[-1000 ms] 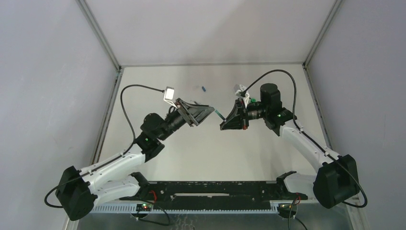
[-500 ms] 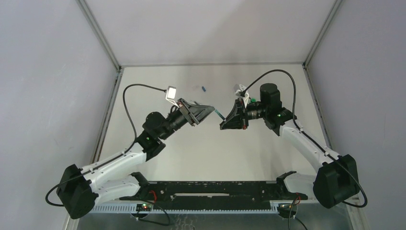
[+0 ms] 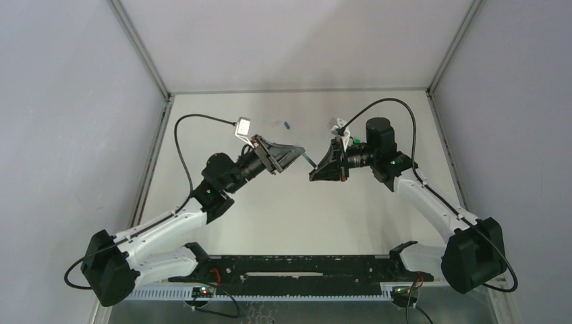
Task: Insert the pens into the pen caps
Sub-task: Place the pen at the center of the board.
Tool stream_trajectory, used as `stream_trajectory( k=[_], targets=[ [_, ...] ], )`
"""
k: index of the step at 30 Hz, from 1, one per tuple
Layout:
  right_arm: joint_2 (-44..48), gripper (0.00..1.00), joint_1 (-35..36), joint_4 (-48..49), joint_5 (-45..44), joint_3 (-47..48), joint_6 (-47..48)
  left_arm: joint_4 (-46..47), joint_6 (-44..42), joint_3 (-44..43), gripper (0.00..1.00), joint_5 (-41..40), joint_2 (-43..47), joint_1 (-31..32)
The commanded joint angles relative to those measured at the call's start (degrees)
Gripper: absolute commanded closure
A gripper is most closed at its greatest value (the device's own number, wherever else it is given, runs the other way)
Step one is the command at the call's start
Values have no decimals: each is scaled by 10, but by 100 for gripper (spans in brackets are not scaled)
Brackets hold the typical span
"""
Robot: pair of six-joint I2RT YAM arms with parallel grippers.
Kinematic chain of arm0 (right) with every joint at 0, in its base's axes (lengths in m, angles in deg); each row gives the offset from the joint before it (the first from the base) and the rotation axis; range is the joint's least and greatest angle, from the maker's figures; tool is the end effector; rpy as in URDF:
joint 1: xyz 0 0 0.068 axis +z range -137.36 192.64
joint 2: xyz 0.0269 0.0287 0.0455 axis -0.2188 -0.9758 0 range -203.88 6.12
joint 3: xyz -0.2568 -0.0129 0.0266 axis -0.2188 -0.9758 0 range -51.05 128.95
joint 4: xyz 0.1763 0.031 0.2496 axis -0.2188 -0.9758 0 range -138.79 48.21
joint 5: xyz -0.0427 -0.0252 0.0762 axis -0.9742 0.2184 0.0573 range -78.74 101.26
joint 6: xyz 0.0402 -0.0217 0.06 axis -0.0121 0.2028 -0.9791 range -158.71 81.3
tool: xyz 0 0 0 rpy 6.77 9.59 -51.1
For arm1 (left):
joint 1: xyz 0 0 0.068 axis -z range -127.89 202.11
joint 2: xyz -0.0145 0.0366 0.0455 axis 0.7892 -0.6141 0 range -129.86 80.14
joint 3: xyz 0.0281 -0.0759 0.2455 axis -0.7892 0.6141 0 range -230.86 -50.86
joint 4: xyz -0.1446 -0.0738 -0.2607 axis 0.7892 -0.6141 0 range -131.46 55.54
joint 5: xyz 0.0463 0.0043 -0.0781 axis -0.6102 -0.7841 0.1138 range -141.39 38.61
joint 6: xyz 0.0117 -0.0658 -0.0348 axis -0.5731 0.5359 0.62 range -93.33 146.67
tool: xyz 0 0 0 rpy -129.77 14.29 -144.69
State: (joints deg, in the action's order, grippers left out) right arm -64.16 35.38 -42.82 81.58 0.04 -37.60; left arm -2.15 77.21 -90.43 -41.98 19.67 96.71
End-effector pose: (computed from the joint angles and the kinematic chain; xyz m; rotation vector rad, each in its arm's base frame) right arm 0.2739 0.1798 0.2754 -1.1820 1.5083 1.4152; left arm 0.2252 -0.2366 0.3089 0.0749 1.5442 -1.4731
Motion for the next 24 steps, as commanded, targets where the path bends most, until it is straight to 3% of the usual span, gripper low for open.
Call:
stream_trajectory(
  k=[1, 3, 13, 19, 24],
  targets=[
    [11, 100, 7, 0, -32, 23, 11, 12, -9, -34, 58, 16, -2, 0],
    [12, 100, 8, -5, -40, 23, 12, 11, -10, -33, 61, 11, -2, 0],
    [13, 100, 16, -18, -67, 30, 16, -37, -23, -50, 100, 24, -18, 0],
    [24, 100, 12, -19, -115, 35, -3, -116, -27, -78, 100, 115, -59, 12],
    [32, 100, 7, -18, -151, 35, -9, -165, -13, -72, 100, 165, -97, 67]
  ],
)
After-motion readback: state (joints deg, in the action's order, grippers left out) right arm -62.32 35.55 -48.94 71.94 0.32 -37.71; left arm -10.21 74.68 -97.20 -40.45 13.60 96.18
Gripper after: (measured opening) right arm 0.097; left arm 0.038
